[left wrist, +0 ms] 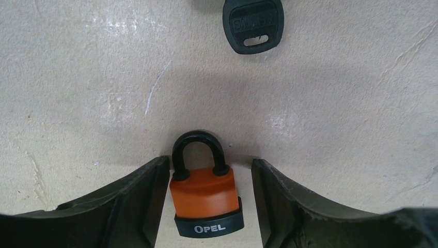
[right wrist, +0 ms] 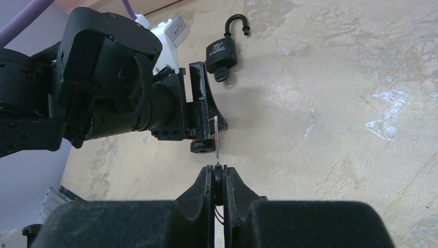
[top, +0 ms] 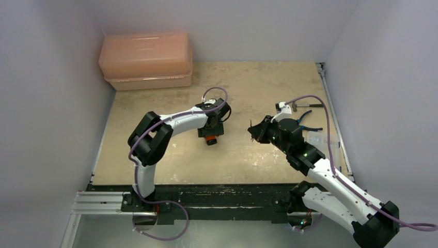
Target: Unlock with the key
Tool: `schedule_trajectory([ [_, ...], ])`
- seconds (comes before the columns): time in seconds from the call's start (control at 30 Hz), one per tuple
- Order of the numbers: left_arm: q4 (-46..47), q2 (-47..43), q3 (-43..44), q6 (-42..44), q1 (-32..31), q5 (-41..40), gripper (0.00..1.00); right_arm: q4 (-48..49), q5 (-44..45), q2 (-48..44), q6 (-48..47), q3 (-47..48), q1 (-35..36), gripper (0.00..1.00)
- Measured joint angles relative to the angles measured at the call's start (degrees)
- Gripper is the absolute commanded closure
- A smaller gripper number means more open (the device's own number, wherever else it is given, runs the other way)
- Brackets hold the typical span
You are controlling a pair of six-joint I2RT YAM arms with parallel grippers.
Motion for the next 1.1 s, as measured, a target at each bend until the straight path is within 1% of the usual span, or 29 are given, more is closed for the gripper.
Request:
schedule_trajectory([
  [0.13, 0.2, -0.3, -0.3, -0.2, 0.0, 0.3, 0.34, -0.3, 0.0, 0.0, 0.0, 0.0, 0.0, 1.0],
  [0.33, -0.6, -1.0, -0.8, -1.4, -0.2, 1.4, 0.34, -0.4, 0.0, -0.2, 0.0, -0.1, 0.0, 1.0],
  [0.47, -1.6, -1.0, -0.8, -2.0, -0.3, 1.4, 0.35, -0.4, 0.0, -0.4, 0.0, -0.2, 0.0, 1.0],
  [0.7, -1.5, -1.2, -1.3, -2.6, -0.4, 1.1, 0.42, -0.5, 0.0, -0.8, 0.0, -0.3, 0.0, 1.0],
  [0.9, -1.3, -1.2, -1.4, -2.6, -0.4, 0.9, 0.43, -0.7, 0.1, -1.2, 0.0, -0.5, 0.0, 1.0],
  [0.93, -1.3, -1.2, -1.5, -2.6, -0.4, 0.8, 0.45, -0.7, 0.1, -1.2, 0.0, -0.5, 0.0, 1.0],
  [0.97, -1.2, -1.2, -1.5, -2.5, -0.4, 0.8, 0.5, -0.8, 0.2, -1.2, 0.0, -0.6, 0.0, 1.0],
  [1.07, -1.2, -1.2, -1.5, -2.1, -0.4, 0.8, 0.7, -1.0, 0.9, -1.2, 0.0, -0.7, 0.0, 1.0],
  [1.1, -1.2, -1.2, -1.5, -1.9, -0.4, 0.8, 0.79, -1.1, 1.0, -1.3, 0.0, -0.7, 0.0, 1.0],
])
